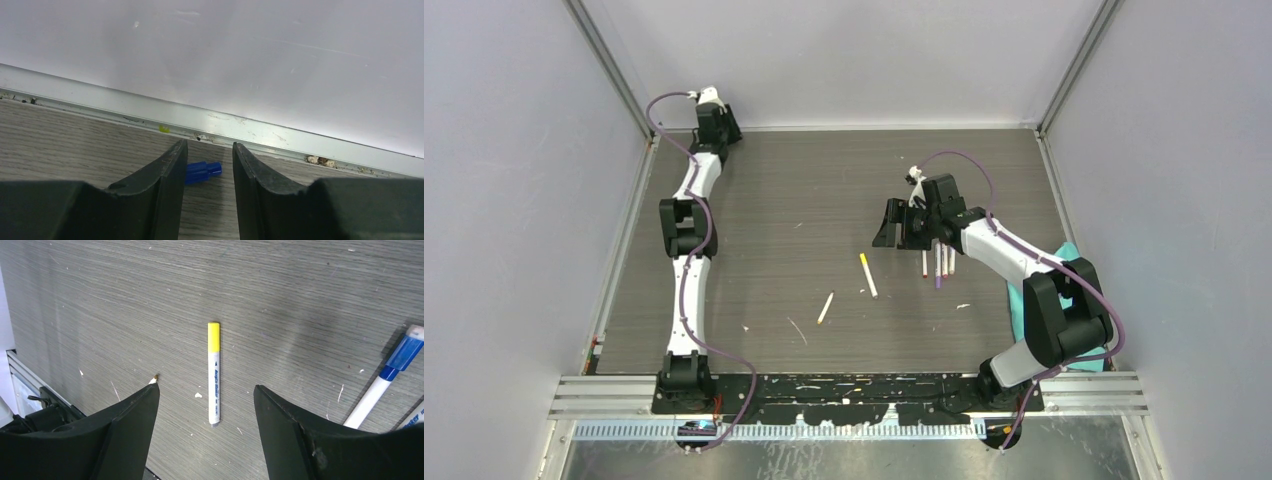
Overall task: Insert the pens into the pen caps
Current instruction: Move the pen cap to the center of the board.
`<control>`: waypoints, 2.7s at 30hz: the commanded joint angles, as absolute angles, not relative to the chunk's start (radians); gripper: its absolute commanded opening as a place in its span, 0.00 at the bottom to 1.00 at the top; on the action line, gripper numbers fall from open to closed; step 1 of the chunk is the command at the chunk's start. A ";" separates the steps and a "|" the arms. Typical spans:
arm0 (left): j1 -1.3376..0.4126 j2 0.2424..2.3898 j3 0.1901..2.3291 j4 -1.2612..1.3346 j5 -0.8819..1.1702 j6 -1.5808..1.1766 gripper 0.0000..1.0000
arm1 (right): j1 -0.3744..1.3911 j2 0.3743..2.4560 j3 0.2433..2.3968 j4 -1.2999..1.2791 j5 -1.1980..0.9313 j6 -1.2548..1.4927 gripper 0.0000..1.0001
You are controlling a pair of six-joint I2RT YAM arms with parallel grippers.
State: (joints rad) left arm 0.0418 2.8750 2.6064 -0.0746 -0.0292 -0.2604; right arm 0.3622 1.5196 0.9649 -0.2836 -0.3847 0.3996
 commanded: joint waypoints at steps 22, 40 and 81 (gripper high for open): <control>0.045 2.506 2.033 0.069 0.134 -0.199 0.23 | 0.357 1.402 0.902 -0.230 -0.433 0.436 0.75; -0.032 2.071 1.518 -0.040 0.132 -0.171 0.13 | 0.358 1.172 0.789 -0.280 -0.441 0.435 0.75; 0.041 2.205 1.716 -0.412 0.326 0.004 0.58 | 0.360 1.019 0.703 -0.330 -0.464 0.467 0.75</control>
